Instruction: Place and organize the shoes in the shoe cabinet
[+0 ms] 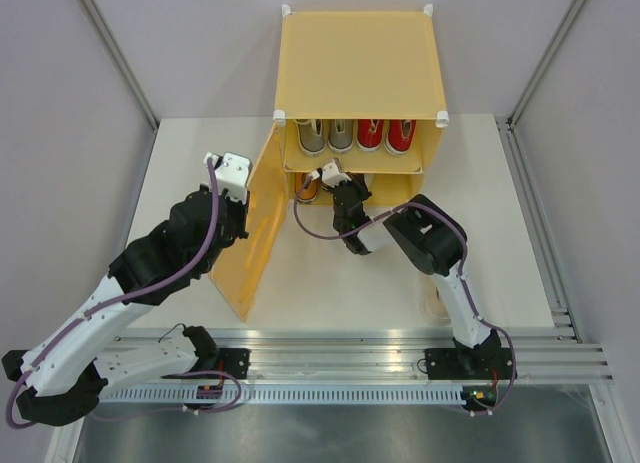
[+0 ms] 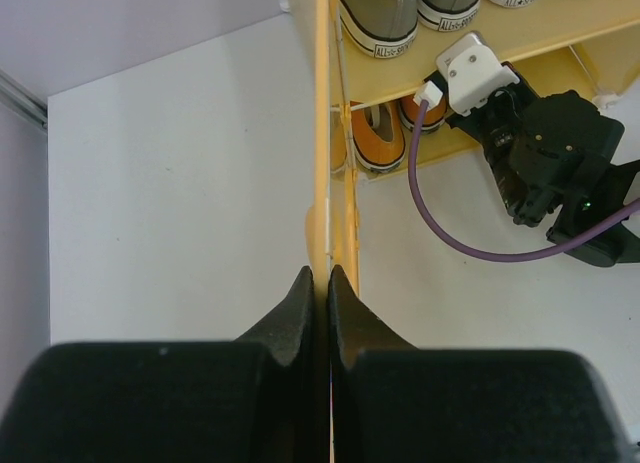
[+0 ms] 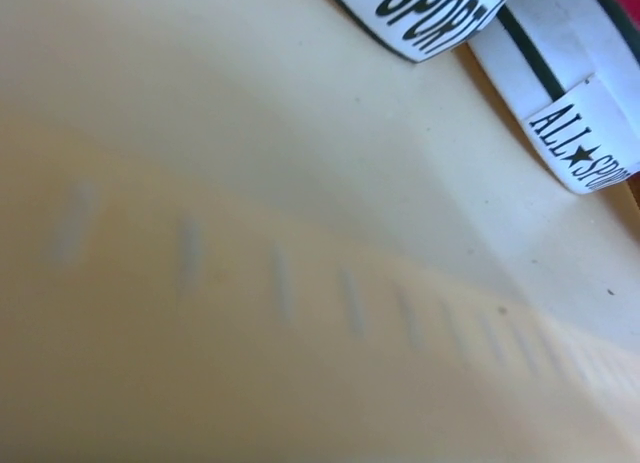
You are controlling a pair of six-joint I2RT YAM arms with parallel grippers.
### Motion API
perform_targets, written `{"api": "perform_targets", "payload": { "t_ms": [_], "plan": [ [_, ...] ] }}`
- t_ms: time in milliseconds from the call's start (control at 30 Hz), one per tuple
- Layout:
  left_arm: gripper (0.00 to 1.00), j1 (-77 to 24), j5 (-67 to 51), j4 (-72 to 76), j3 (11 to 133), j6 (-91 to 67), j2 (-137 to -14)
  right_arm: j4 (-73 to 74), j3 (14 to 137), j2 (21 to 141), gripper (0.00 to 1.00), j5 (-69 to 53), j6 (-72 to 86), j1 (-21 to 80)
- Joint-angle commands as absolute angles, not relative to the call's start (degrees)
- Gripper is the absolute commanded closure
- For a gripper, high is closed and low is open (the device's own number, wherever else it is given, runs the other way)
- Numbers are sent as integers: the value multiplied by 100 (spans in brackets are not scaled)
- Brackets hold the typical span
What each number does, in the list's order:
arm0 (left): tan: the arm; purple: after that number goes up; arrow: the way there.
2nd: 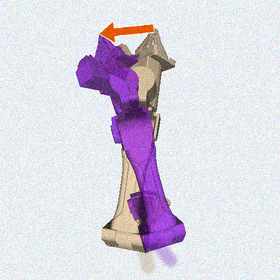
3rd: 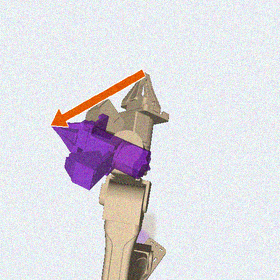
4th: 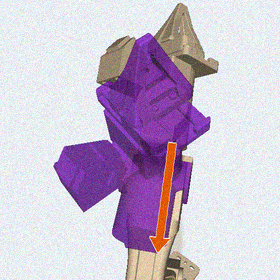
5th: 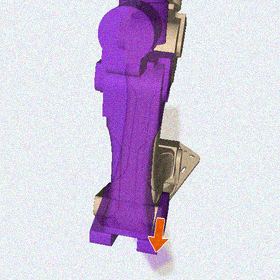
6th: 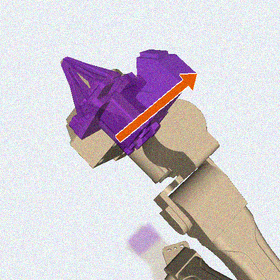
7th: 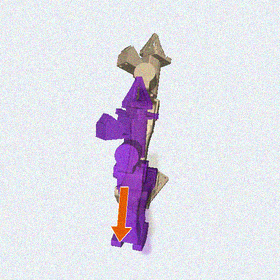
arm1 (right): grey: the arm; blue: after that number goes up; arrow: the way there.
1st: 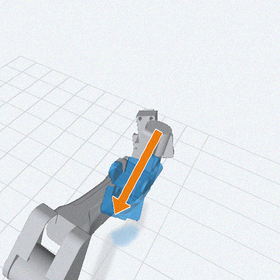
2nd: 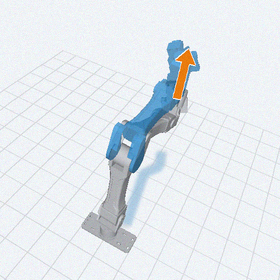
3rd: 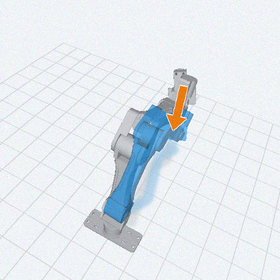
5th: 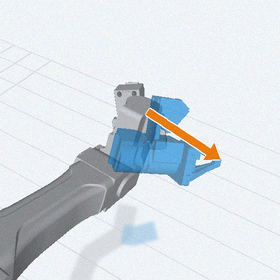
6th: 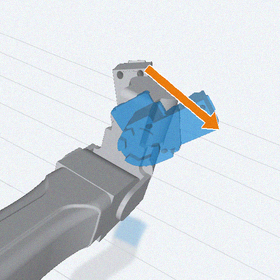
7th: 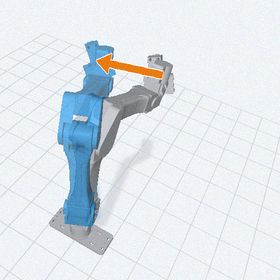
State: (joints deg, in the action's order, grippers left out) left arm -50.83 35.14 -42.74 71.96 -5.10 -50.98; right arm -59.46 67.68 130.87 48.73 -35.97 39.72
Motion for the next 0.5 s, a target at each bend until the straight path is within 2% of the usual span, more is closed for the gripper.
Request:
{"api": "perform_targets", "payload": {
  "t_ms": [0, 467],
  "plan": [
    [98, -5247, 3331, -4386, 7146, -483, -4878, -4921, 7084, 13579, 99, 4904, -5334, 3331],
    [98, -5317, 3349, -4386, 7102, -466, -4816, -6503, 6715, 13992, 93, 4905, -6468, 3199]
  ]
}}
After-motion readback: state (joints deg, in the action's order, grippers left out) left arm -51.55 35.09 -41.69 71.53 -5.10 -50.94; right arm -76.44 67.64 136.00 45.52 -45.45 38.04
